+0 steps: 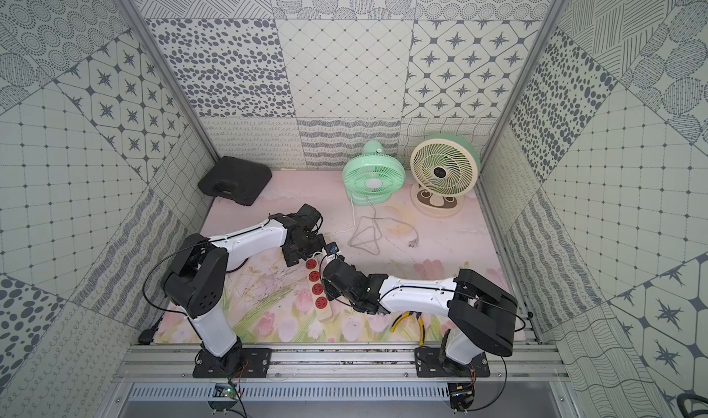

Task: Unplug the desk fan from the power strip
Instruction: Remove the plug from the socket, then place the plug at the center of the board.

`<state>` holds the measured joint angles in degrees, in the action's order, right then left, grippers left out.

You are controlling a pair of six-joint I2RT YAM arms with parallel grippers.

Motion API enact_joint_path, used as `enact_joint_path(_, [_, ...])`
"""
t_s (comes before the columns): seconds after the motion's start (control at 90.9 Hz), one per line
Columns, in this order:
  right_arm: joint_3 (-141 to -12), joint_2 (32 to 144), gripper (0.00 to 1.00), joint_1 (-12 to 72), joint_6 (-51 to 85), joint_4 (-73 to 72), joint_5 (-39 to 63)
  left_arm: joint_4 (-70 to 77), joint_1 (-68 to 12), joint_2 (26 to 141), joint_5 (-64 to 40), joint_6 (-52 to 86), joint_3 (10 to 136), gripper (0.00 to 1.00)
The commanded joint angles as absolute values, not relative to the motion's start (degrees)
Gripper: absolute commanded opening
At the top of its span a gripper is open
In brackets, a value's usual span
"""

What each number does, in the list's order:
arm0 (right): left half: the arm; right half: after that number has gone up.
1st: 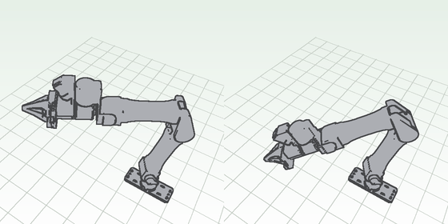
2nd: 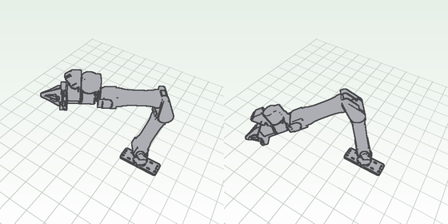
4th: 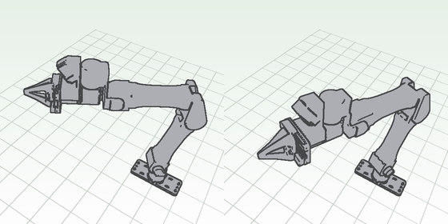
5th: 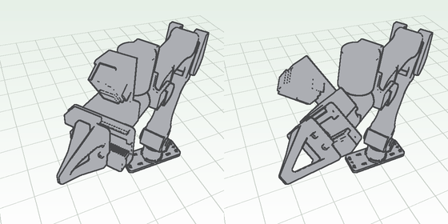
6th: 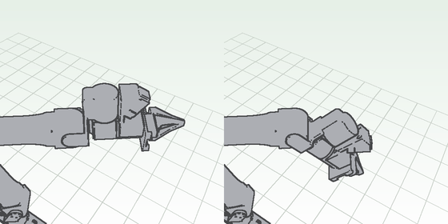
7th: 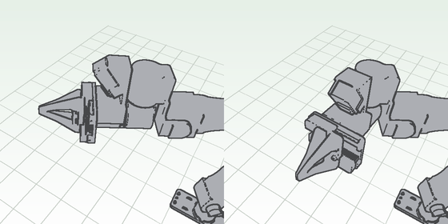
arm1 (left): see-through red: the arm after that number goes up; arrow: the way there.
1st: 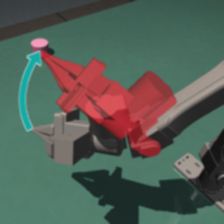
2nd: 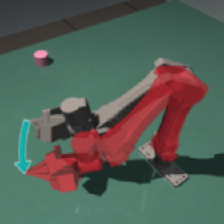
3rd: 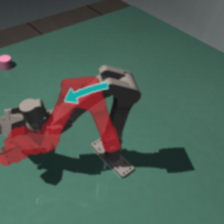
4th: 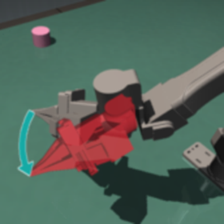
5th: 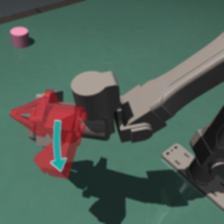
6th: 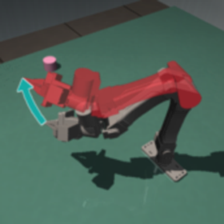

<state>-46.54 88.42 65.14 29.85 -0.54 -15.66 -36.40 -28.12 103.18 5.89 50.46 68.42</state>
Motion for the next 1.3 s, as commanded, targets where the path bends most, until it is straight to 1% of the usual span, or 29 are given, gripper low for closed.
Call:
enact_joint_path(0.0, [-45.64, 86.56, 0.00, 64.68, 30.51, -3.34, -14.98, -35.86, -28.48, 101.72, 5.30, 48.15, 68.82, 0.98])
enact_joint_path(0.231, [-46.08, 85.80, 0.00, 62.22, 30.41, -3.43, -12.90, -36.96, -28.48, 94.46, 7.71, 48.57, 68.80, 0.98])
enact_joint_path(0.407, [-47.85, 86.31, 0.00, 59.80, 30.13, -3.34, -10.27, -40.31, -28.48, 87.40, 12.67, 48.78, 69.09, 0.98])
enact_joint_path(0.55, [-50.57, 88.53, 0.00, 56.27, 30.12, -3.41, -6.66, -43.10, -28.53, 81.42, 16.70, 49.13, 68.53, 0.98])
enact_joint_path(0.814, [-61.76, 97.68, 0.00, 51.38, 28.49, -0.95, -1.70, -39.71, -28.66, 70.38, 23.48, 50.32, 59.72, 0.98])
enact_joint_path(0.913, [-65.98, 102.31, 0.00, 50.13, 28.48, -0.07, -0.26, -42.73, -28.21, 67.78, 25.35, 51.19, 58.86, 0.98])
enact_joint_path(1.133, [-74.64, 111.05, 0.00, 47.45, 28.81, 1.62, 2.06, -35.96, -27.74, 58.45, 21.20, 48.73, 51.36, 0.98])
enact_joint_path(1.288, [-80.30, 116.99, 0.00, 45.57, 29.30, 2.68, 3.62, -36.64, -27.43, 57.16, 20.09, 47.21, 50.66, 0.98])
